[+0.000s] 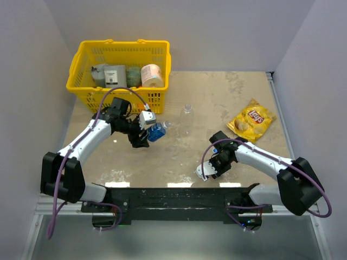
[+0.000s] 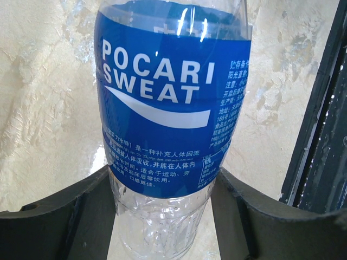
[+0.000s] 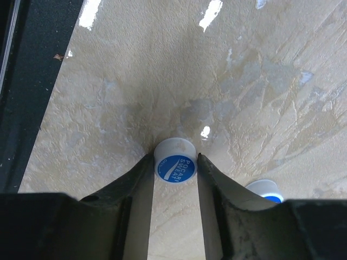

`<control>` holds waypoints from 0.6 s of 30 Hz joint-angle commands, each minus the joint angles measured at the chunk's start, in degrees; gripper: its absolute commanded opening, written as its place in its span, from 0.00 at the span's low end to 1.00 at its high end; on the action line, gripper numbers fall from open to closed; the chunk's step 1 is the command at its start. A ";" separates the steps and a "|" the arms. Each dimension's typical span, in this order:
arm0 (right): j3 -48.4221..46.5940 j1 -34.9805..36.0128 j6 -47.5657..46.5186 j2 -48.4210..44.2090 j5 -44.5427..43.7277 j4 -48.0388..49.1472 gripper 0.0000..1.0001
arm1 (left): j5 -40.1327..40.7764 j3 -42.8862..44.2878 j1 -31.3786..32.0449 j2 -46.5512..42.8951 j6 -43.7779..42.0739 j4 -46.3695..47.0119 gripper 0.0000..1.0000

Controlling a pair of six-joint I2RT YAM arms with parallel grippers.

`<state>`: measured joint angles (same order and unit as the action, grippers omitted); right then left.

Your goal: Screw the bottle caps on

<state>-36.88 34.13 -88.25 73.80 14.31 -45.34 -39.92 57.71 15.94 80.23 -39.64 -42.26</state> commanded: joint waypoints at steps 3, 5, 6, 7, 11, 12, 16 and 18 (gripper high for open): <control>-4.41 0.24 3.25 -1.81 2.12 -3.43 0.25 | -1.21 1.26 0.40 -0.60 -0.79 0.69 0.00; -10.11 0.15 8.16 -3.48 3.79 -5.62 0.24 | -0.95 1.26 0.49 -0.86 -1.67 0.16 0.00; -12.66 0.23 10.35 -3.57 4.67 -6.16 0.23 | -0.95 1.26 0.58 -1.12 -1.93 -0.01 0.00; -18.43 0.06 15.68 -3.49 6.68 -6.51 0.23 | -0.86 1.26 0.58 -1.56 -2.72 -0.10 0.00; -36.29 -0.82 32.84 0.63 12.92 -6.07 0.23 | 1.07 1.96 1.37 -4.72 -4.83 0.34 0.00; -39.72 -0.91 36.36 3.17 14.42 -5.55 0.23 | 1.25 2.66 1.54 -5.16 -5.36 0.34 0.00; -52.47 -0.91 56.80 8.19 22.33 -0.38 0.24 | 2.91 4.60 3.12 -7.01 -7.47 0.95 0.00; -54.34 -0.82 62.55 9.95 25.94 4.54 0.24 | 3.44 6.26 4.44 -7.89 -7.30 1.48 0.00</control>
<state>-87.15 33.30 -46.68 80.16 30.15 -46.61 -37.43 59.02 18.39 75.05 -44.36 -42.65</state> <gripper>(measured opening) 0.361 0.668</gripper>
